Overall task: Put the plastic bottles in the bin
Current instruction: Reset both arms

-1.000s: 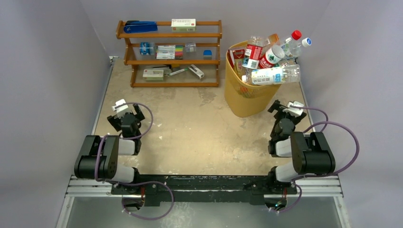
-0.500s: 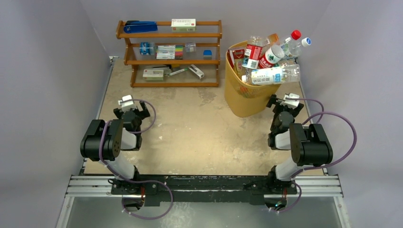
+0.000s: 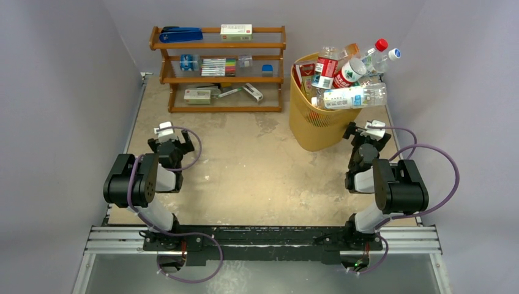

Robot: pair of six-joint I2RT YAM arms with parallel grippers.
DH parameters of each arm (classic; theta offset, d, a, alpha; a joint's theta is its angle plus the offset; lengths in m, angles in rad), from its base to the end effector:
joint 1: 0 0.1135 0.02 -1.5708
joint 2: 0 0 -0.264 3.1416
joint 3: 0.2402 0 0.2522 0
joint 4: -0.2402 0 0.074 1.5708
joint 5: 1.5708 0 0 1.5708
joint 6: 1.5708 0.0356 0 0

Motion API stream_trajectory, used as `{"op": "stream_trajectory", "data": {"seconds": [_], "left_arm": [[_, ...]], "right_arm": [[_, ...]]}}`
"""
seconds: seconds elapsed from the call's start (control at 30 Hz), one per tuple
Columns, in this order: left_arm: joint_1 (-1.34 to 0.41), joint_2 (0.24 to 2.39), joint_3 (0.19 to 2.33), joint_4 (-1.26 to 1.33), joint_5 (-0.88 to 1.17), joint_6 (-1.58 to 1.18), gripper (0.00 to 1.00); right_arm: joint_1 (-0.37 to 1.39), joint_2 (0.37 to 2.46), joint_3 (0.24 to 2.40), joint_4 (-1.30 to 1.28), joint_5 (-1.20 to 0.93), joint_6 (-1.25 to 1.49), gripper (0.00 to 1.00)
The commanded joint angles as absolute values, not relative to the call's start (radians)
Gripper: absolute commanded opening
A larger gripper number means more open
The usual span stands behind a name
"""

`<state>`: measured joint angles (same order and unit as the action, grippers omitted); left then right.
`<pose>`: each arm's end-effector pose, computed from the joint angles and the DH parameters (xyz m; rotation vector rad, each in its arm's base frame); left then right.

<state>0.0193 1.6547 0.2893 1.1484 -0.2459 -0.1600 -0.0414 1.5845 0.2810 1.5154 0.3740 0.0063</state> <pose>0.2566 0.0136 0.1256 -0.3343 1.7511 0.1185 0.2502 -0.0234 0.1796 0.3466 1.3352 -0.2833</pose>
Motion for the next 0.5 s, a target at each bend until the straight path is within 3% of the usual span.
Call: {"op": "stream_trajectory", "data": {"seconds": [0.0,0.47], "left_arm": [[0.019,1.652,0.308,1.18,-0.241,-0.141,0.99],[0.017,1.653,0.31,1.174,-0.245,-0.14,0.99]], "right_arm": [[-0.035,1.585,0.301,1.562,0.354,-0.014,1.0],[-0.036,1.585,0.301,1.562,0.354,-0.013,1.0]]}}
